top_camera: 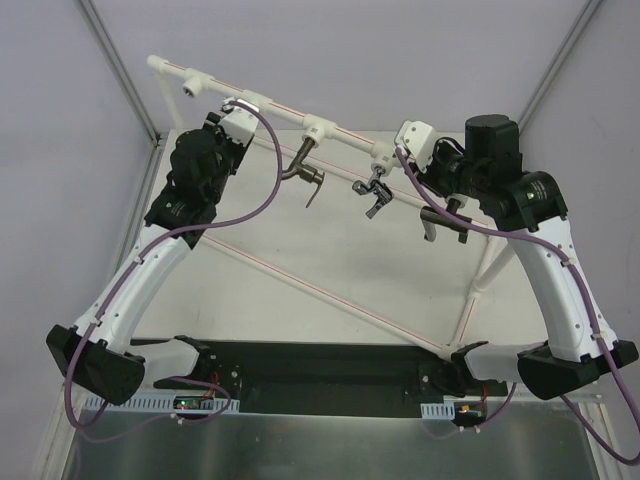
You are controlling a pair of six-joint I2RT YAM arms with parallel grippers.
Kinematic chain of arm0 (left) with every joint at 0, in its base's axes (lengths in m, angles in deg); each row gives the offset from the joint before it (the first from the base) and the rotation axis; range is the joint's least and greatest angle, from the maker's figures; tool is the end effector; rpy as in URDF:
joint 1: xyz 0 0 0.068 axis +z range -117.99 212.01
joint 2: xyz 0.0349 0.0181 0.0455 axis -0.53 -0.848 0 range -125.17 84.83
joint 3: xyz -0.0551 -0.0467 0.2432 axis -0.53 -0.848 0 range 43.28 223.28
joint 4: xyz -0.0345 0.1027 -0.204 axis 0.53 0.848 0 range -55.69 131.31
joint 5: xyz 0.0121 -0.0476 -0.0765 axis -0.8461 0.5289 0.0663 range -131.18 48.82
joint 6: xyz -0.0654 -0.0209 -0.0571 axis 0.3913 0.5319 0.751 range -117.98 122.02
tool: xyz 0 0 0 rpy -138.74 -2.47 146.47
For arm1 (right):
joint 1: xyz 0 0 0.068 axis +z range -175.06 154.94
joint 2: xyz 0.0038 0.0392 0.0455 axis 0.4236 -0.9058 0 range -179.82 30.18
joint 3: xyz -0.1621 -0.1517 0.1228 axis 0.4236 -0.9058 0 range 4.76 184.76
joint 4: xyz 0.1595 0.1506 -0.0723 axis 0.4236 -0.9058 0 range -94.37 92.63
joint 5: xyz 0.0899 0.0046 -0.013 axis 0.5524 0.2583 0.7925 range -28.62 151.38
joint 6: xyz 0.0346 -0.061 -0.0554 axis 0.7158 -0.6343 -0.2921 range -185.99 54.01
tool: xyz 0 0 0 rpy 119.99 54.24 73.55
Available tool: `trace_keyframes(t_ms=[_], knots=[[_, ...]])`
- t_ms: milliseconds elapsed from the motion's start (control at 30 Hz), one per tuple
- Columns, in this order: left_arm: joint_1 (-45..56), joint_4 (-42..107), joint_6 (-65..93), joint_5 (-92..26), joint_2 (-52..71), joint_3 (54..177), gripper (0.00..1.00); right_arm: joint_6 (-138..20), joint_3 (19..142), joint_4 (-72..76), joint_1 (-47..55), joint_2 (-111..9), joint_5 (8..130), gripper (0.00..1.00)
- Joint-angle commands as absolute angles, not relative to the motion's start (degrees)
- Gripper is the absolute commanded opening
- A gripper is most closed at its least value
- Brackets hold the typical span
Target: Install the water faucets
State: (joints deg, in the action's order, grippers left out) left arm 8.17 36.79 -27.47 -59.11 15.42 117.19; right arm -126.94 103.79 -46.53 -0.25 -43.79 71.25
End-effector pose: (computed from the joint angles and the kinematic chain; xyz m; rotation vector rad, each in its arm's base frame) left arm 0.2756 -0.0951 0.4239 0.4618 1.4752 0.3184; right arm 0.2289 0.1210 0.4302 -1.4354 1.3820 -0.2366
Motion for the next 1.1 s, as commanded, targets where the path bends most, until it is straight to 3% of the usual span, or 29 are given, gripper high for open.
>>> trace_keyframes(t_ms=[0, 200, 300, 400, 433, 533, 700, 1067], knots=[[9.5, 36.16, -21.45, -54.2, 18.29, 119.13, 0.01, -122.94, 103.47, -50.45, 1.22, -41.54, 72.54, 0.01], [13.11, 39.14, -13.2, -47.61, 20.93, 119.31, 0.0, -122.59, 103.73, -50.28, 1.22, -41.54, 72.36, 0.01], [15.47, 40.98, -6.69, -41.36, 22.86, 120.01, 0.0, -121.8, 104.6, -50.28, 1.22, -41.36, 72.1, 0.08], [16.62, 40.91, -0.89, -33.2, 24.71, 120.54, 0.0, -121.01, 105.66, -50.36, 1.22, -41.19, 72.63, 0.3], [16.89, 41.08, 1.82, -31.44, 25.24, 120.71, 0.0, -120.92, 106.36, -50.45, 1.13, -41.1, 73.15, 0.44], [17.24, 40.56, 7.1, -24.58, 25.59, 122.2, 0.0, -120.13, 107.76, -50.54, 1.22, -40.57, 74.82, 0.67], [17.24, 38.36, 13.87, -11.42, 24.63, 125.28, 0.0, -119.17, 110.32, -50.45, 1.21, -38.9, 78.16, 0.87], [13.56, 26.68, 26.72, 15.15, 17.95, 128.97, 0.0, -119.25, 112.61, -46.59, 1.3, -34.51, 100.3, 0.89]])
